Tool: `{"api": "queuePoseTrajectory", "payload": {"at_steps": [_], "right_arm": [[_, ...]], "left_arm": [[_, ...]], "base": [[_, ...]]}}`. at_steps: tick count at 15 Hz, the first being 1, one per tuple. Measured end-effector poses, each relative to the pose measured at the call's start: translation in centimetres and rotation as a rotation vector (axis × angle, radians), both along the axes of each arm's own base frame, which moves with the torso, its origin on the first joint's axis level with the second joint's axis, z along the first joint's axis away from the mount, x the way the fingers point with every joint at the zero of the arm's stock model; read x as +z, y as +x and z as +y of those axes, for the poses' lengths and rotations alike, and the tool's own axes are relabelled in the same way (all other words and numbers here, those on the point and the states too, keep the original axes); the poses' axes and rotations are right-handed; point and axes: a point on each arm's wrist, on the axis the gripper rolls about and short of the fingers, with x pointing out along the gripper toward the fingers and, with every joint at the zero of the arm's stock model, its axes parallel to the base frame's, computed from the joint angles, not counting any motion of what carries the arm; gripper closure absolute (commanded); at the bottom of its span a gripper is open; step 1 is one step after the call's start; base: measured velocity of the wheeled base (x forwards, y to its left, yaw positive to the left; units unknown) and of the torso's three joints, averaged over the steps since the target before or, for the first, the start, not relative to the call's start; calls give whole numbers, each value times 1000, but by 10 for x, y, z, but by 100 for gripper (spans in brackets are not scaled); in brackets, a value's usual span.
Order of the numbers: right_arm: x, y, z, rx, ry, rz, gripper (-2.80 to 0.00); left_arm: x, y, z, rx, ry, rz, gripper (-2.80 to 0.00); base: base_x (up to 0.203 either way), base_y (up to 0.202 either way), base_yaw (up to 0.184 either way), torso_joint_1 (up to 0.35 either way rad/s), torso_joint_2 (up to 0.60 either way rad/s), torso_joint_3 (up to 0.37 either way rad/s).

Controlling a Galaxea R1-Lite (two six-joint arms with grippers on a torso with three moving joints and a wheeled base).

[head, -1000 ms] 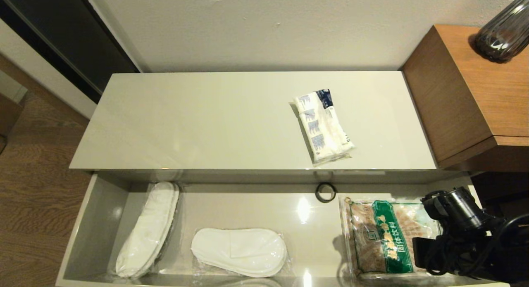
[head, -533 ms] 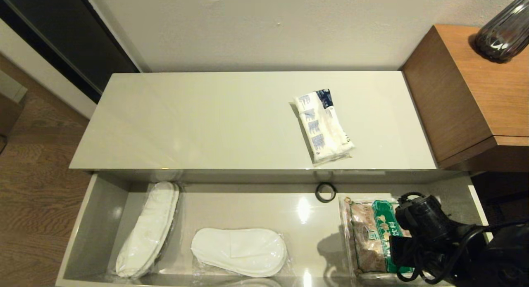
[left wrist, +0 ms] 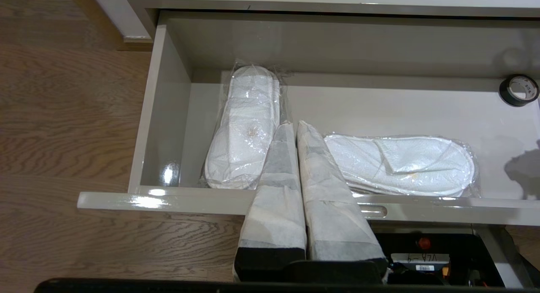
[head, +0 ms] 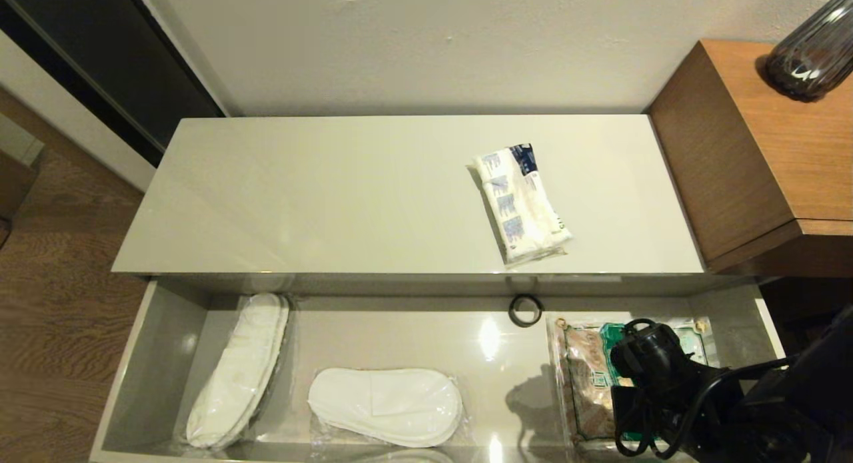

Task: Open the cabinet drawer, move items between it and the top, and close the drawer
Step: Take out the solid drinks from the drawer

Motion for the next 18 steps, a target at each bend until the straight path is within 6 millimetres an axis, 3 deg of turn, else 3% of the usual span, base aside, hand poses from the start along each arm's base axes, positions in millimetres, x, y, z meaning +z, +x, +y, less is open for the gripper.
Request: {"api": "queuePoseTrajectory", "payload": {"at_steps": [18], "right_arm": [[-42, 4, 17, -15, -200, 24, 0]], "left_arm": [[0, 0, 0, 0, 0, 0, 0]], "base": [[0, 0, 0, 0, 0, 0]]}}
